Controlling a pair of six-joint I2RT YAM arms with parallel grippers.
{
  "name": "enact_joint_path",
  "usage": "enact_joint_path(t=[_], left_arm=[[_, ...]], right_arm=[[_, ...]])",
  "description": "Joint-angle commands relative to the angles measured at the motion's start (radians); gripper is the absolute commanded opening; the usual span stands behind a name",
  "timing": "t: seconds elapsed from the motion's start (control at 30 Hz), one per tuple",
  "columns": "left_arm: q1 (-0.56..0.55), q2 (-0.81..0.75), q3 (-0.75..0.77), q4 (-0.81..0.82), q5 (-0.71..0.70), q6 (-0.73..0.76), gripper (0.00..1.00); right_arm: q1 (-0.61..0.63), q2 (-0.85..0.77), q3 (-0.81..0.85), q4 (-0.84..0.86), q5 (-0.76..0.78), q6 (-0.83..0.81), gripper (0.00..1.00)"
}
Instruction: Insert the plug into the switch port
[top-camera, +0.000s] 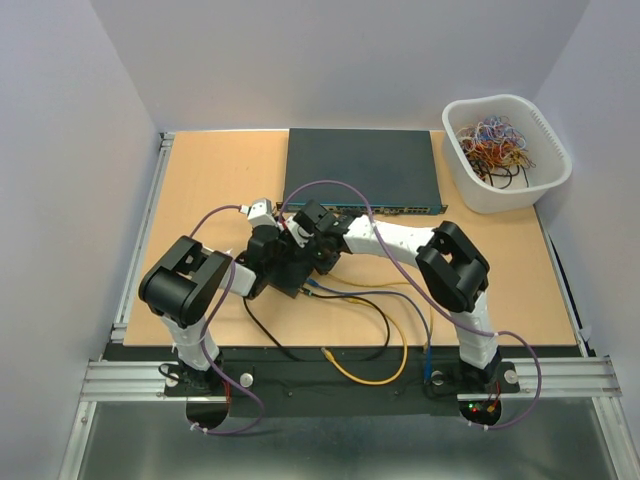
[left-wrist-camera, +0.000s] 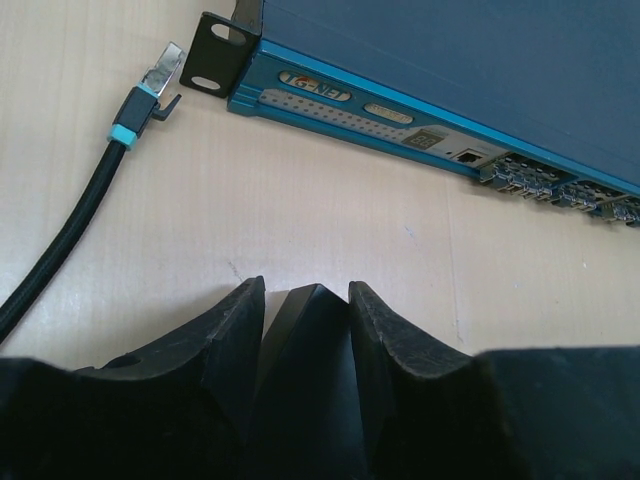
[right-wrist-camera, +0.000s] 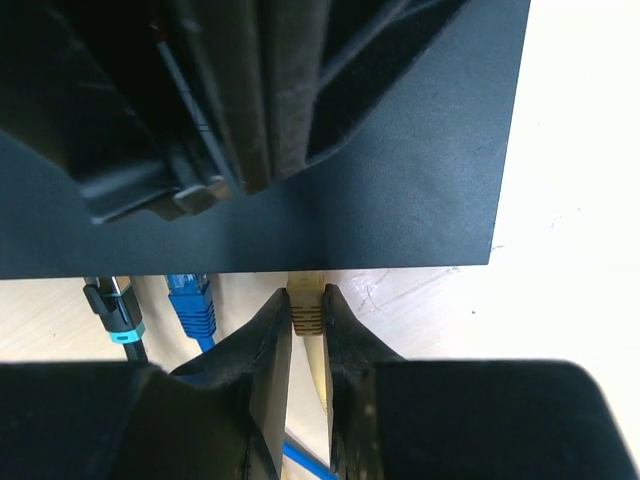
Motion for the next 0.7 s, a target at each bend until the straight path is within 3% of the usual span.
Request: enact_joint_path(t=[0.0, 0.2, 0.37, 0.67], left_arm=[[-0.145, 0.063, -0.075, -0.193, 0.311, -0.029, 0.49], [-0.152, 0.057, -0.066, -0.19, 0.328, -0.036, 0.49], [-0.143, 0.035, 0.005, -0.305, 0.299, 0.004, 0.49], [-0.005, 0.012, 0.068, -0.386, 0.339, 0.063, 0.49]], right_arm=[[0.005, -0.022, 0.006, 0.65, -0.049, 0.046, 0.0], [0.005, -0.002, 0.006, 0.729, -0.054, 0.058, 0.0], [0.005, 0.035, 0.026, 0.744, -0.069, 0.067, 0.0], [0.005, 0.073, 0.098, 0.753, -0.048, 0.091, 0.0]])
